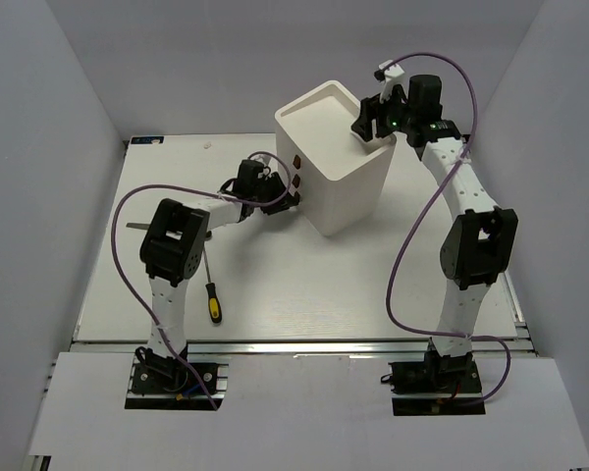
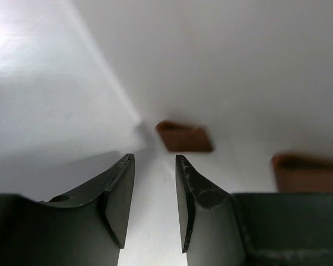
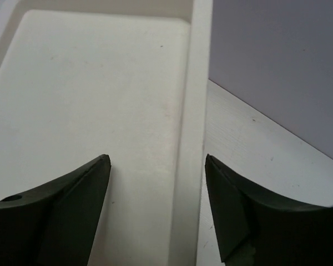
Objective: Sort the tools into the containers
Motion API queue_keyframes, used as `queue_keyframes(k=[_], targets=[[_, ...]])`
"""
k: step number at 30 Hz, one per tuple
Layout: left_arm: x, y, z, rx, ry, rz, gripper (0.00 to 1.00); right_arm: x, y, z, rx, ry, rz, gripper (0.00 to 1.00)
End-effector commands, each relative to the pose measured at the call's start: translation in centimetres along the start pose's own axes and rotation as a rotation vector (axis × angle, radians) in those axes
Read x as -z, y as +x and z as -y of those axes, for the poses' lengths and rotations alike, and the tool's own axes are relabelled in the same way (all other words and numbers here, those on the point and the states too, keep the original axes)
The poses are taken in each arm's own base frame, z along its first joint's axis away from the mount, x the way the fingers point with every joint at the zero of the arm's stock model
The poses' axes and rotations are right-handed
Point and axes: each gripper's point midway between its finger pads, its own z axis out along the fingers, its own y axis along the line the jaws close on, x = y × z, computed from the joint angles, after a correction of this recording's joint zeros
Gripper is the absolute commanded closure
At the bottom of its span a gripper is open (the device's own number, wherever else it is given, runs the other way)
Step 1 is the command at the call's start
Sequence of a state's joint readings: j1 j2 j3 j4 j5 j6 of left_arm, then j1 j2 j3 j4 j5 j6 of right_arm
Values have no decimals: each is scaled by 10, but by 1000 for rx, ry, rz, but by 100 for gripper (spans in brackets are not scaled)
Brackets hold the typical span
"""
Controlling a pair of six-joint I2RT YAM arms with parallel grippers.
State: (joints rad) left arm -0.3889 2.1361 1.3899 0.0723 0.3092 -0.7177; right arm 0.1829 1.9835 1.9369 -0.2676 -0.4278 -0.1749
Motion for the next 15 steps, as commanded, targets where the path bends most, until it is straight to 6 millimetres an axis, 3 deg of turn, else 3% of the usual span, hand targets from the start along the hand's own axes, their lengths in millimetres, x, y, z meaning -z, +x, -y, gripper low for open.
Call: queue_keyframes(k=[1, 5, 11, 15], targets=[[43, -39, 10, -13, -40, 146, 54, 12, -8, -17, 6, -37, -18, 24], [87, -64, -21, 29, -218, 268, 47, 20, -34, -1, 74, 18, 36, 17], [145, -99, -14, -29, -256, 392, 41, 39, -90, 21, 190, 110, 142, 16], [180, -101, -14, -100, -284, 412, 41, 59, -126, 26, 289, 174, 221, 16]])
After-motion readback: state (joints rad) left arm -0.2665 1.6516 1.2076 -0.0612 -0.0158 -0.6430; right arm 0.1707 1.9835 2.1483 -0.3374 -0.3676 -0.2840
